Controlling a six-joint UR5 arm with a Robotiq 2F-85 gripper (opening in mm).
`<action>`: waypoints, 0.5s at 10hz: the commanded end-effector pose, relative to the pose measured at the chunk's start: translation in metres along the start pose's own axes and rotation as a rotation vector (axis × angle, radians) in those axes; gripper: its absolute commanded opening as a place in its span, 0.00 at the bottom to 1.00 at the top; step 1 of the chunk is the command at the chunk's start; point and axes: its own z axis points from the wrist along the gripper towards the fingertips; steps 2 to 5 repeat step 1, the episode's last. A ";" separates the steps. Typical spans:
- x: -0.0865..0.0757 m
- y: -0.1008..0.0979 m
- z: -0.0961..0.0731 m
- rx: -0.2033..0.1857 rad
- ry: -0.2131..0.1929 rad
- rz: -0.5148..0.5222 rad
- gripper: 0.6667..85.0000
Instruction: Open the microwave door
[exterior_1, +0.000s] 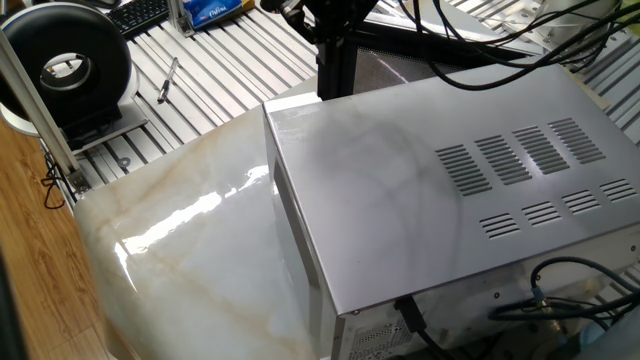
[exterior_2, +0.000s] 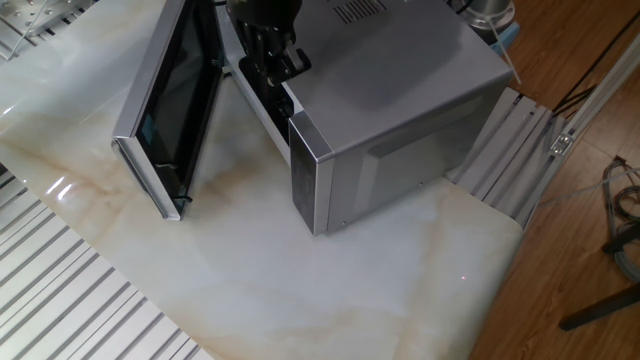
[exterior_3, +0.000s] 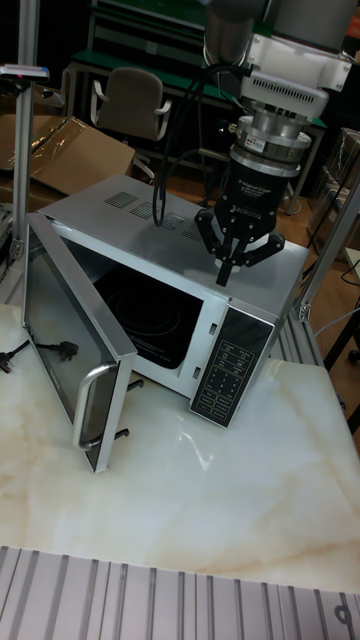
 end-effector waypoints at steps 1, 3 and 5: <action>-0.001 0.001 0.000 -0.006 -0.002 -0.006 0.01; -0.001 0.001 0.000 -0.006 -0.002 -0.006 0.01; -0.001 0.001 0.000 -0.006 -0.002 -0.006 0.01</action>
